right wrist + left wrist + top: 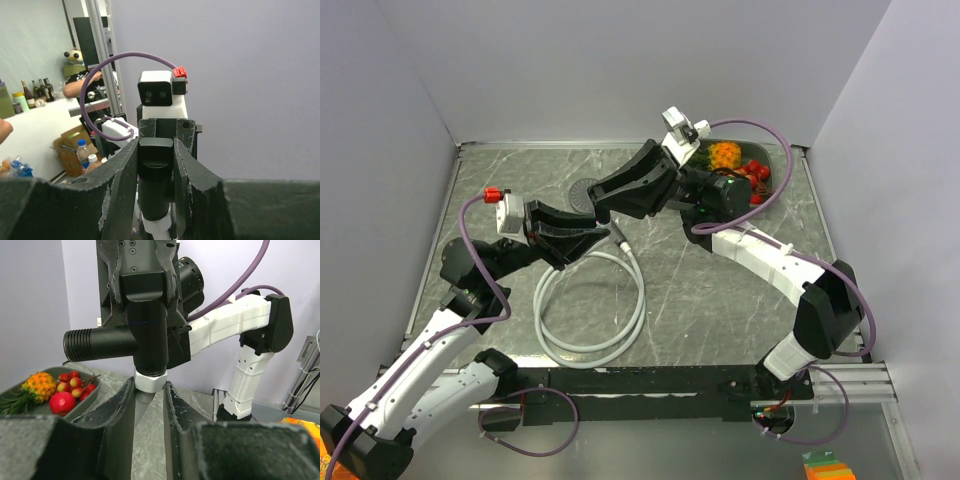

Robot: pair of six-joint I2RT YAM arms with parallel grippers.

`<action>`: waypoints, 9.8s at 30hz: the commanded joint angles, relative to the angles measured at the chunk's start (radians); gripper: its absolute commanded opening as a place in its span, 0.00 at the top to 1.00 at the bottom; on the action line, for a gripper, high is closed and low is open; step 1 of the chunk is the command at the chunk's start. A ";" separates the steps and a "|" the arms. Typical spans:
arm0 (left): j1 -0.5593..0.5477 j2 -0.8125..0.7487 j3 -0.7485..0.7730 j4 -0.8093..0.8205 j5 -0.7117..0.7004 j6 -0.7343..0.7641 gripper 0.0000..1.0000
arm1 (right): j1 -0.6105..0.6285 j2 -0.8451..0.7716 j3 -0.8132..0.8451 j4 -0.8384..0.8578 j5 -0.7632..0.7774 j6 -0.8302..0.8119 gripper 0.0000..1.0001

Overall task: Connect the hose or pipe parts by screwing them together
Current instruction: Install the adaptor on the pipeline.

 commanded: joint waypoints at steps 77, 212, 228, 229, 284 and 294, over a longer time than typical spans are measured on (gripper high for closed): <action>0.015 -0.010 0.010 0.067 -0.076 0.104 0.99 | 0.010 -0.328 -0.265 -0.595 0.131 -0.684 1.00; 0.015 0.002 0.031 -0.145 -0.213 0.294 0.99 | 0.482 -0.294 -0.136 -1.018 1.548 -1.251 0.53; 0.015 -0.001 0.022 -0.185 -0.210 0.308 0.99 | 0.484 -0.311 -0.107 -0.976 1.559 -1.380 1.00; 0.015 -0.003 0.022 -0.182 -0.210 0.305 0.99 | 0.484 -0.308 -0.106 -0.982 1.565 -1.382 1.00; 0.015 -0.024 0.006 -0.220 -0.202 0.280 0.99 | 0.441 -0.375 0.036 -0.996 1.377 -1.219 1.00; 0.024 -0.015 0.008 -0.092 0.381 0.156 0.99 | -0.011 -0.475 -0.058 -0.885 -0.095 -0.894 1.00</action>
